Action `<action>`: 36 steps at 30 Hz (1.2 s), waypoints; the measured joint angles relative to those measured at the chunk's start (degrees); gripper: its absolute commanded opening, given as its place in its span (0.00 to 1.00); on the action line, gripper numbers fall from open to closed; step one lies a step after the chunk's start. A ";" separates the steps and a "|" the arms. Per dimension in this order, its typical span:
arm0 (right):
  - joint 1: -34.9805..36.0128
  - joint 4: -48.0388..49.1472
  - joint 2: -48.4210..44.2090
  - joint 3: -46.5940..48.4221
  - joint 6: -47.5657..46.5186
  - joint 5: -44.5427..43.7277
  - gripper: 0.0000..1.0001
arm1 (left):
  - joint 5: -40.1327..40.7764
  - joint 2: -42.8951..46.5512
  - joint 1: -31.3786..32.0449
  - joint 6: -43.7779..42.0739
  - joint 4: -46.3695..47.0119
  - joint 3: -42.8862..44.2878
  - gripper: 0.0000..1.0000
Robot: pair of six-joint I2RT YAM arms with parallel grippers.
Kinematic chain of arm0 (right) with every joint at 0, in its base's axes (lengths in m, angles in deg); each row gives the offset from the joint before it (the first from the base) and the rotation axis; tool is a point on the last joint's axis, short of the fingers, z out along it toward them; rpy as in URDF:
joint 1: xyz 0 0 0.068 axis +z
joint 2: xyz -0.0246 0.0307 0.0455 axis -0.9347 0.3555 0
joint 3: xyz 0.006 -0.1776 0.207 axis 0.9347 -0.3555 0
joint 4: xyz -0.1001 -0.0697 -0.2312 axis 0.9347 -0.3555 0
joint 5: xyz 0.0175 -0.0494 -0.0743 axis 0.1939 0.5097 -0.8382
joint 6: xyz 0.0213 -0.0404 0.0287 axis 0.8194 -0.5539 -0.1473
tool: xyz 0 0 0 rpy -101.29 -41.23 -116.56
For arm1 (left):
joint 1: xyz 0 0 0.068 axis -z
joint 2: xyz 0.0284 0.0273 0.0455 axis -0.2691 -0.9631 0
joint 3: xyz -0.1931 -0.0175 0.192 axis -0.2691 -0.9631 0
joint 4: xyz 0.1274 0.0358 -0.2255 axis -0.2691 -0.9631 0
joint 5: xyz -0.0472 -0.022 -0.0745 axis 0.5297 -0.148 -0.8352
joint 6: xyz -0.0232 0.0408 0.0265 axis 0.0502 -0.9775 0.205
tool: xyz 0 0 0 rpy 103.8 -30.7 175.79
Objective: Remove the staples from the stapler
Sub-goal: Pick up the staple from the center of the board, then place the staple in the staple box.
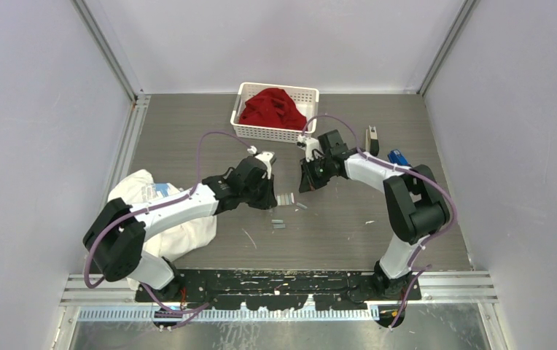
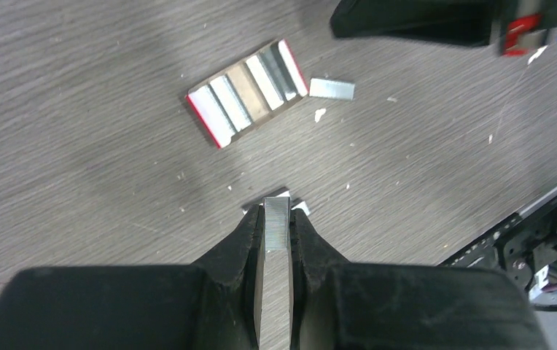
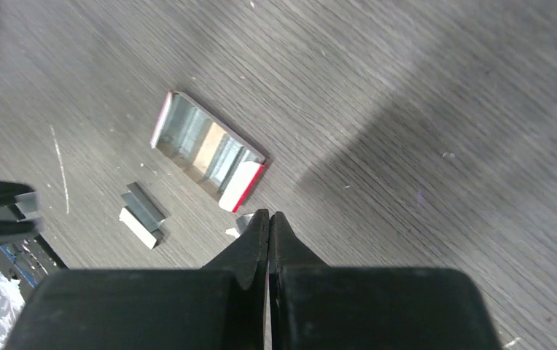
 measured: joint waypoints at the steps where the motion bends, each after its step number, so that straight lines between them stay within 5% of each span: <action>1: 0.00 0.00 1.14 0.00 0.55 -0.15 0.01 | 0.11 -0.02 0.00 0.26 0.81 -0.02 0.06; 36: -0.09 2.58 9.64 0.07 10.45 7.32 0.01 | 8.87 -11.45 0.94 10.69 6.69 6.25 0.06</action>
